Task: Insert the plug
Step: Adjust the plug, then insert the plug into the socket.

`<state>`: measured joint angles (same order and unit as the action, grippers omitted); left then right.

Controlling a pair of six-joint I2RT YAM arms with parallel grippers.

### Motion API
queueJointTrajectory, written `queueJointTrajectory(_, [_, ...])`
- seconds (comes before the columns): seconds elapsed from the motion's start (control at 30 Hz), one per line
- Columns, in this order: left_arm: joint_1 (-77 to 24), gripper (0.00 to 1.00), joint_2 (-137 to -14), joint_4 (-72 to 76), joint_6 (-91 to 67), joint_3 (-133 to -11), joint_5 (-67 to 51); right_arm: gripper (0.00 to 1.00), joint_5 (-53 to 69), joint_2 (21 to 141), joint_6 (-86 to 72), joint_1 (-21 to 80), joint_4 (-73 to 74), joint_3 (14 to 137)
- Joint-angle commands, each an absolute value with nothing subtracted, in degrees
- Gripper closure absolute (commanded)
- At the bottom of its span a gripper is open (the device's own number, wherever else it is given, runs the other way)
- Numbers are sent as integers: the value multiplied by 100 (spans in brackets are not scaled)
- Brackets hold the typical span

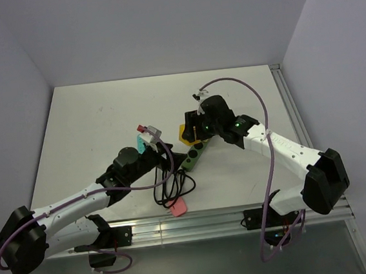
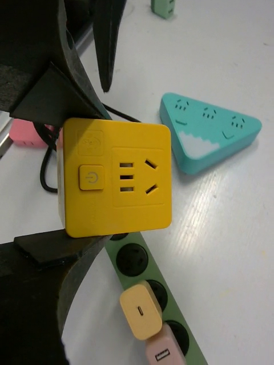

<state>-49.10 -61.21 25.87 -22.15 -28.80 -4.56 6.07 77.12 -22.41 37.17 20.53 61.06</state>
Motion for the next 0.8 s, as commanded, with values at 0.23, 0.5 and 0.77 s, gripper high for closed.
queueJointTrajectory(0.23, [-4799, 12, -6249, 2646, -2522, -3234, -835, 100, 185, 6743, -1530, 3735, 109, 5011])
queueJointTrajectory(0.5, [-4571, 12, -6302, 2567, -2794, -3217, -941, 100, -71, 5897, -1188, 3753, -1099, 3604])
queueJointTrajectory(0.77, [-4342, 13, -6381, 2356, -3049, -3261, -844, 100, -263, 6320, -967, 3788, -1546, 3280])
